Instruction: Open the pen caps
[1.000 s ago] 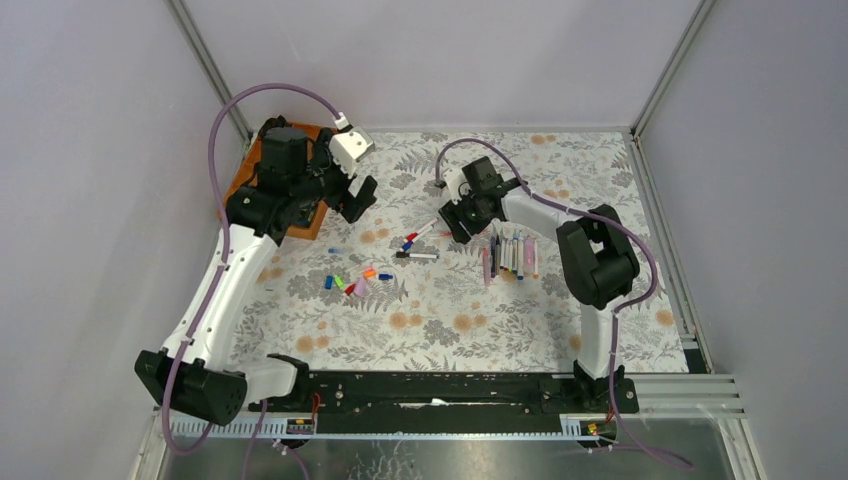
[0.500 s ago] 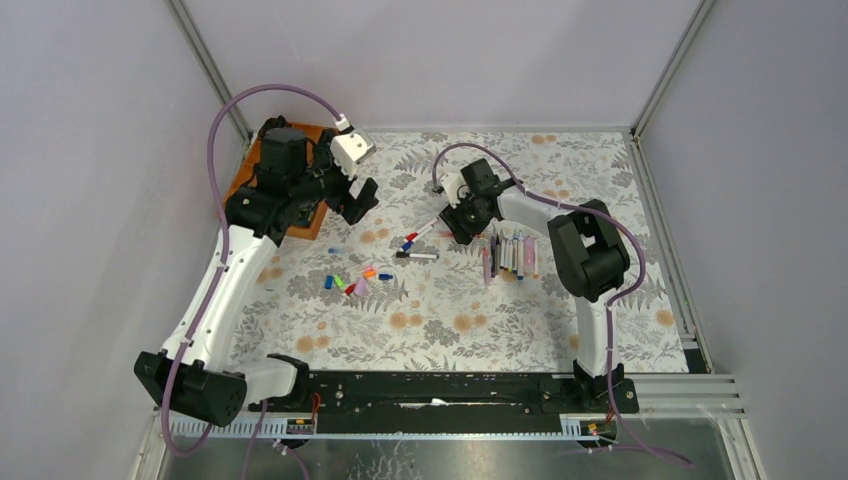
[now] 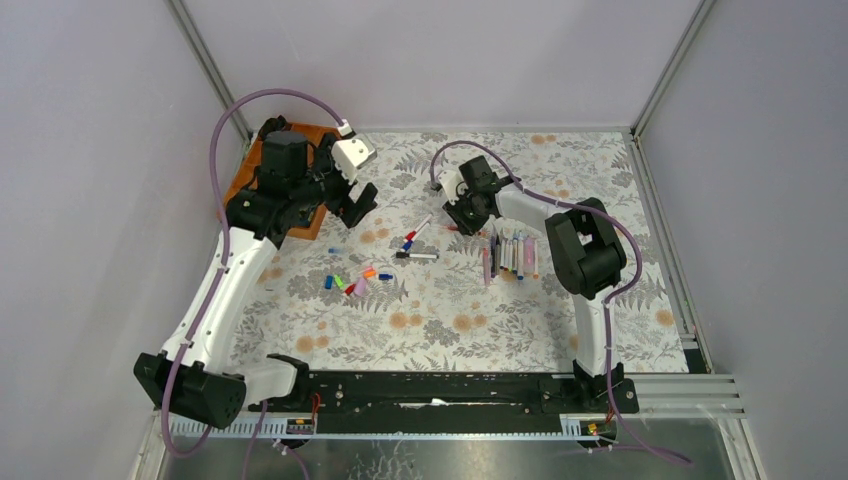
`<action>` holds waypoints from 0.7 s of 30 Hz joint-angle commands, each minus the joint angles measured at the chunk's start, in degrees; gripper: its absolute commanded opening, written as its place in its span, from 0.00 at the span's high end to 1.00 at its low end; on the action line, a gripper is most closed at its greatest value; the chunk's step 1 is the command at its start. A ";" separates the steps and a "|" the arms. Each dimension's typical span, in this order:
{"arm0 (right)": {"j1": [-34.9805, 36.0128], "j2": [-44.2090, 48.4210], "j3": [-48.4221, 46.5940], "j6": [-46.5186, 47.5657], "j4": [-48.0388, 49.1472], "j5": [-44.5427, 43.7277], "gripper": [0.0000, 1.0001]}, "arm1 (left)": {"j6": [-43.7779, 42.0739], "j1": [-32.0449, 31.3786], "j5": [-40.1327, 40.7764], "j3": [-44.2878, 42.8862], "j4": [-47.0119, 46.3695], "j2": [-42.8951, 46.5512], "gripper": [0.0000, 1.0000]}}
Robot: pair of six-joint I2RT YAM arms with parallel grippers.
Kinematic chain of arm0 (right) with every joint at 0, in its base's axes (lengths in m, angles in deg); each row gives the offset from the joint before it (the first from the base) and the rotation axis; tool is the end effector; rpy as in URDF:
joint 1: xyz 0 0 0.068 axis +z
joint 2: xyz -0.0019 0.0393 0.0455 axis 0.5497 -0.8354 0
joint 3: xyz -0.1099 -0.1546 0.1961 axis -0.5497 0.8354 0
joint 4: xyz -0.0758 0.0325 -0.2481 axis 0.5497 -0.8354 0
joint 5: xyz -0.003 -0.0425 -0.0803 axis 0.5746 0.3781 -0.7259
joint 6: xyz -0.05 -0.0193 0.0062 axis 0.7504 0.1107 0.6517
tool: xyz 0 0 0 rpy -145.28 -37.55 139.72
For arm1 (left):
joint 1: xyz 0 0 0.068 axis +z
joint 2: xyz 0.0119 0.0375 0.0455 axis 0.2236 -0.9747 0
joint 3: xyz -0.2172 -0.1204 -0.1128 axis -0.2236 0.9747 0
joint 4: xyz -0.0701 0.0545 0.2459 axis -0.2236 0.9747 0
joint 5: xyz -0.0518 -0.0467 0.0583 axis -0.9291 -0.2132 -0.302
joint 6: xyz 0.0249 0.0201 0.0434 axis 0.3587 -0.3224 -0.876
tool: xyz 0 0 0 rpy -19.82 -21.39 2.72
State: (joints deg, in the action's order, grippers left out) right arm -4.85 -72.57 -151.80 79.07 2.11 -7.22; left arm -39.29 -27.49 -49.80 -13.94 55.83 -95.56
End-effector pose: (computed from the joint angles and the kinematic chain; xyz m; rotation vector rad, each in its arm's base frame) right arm 0.3934 0.2217 0.1604 -1.2208 2.2135 0.2726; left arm 0.2453 -0.0802 0.4006 1.0099 1.7819 -0.3284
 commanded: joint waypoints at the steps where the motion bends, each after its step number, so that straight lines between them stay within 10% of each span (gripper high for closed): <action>1: -0.10 0.40 -0.10 -0.40 1.45 -3.95 0.73 | -0.98 0.35 0.04 0.95 -0.14 1.03 0.02; 21: -0.16 4.13 -1.61 -7.70 6.07 -0.62 1.00 | -5.49 0.46 -2.94 3.67 2.79 1.09 0.01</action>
State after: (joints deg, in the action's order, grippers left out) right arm -4.85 -72.52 -151.43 75.45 6.61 -11.11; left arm -41.74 -27.49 -50.50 -11.32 56.35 -95.36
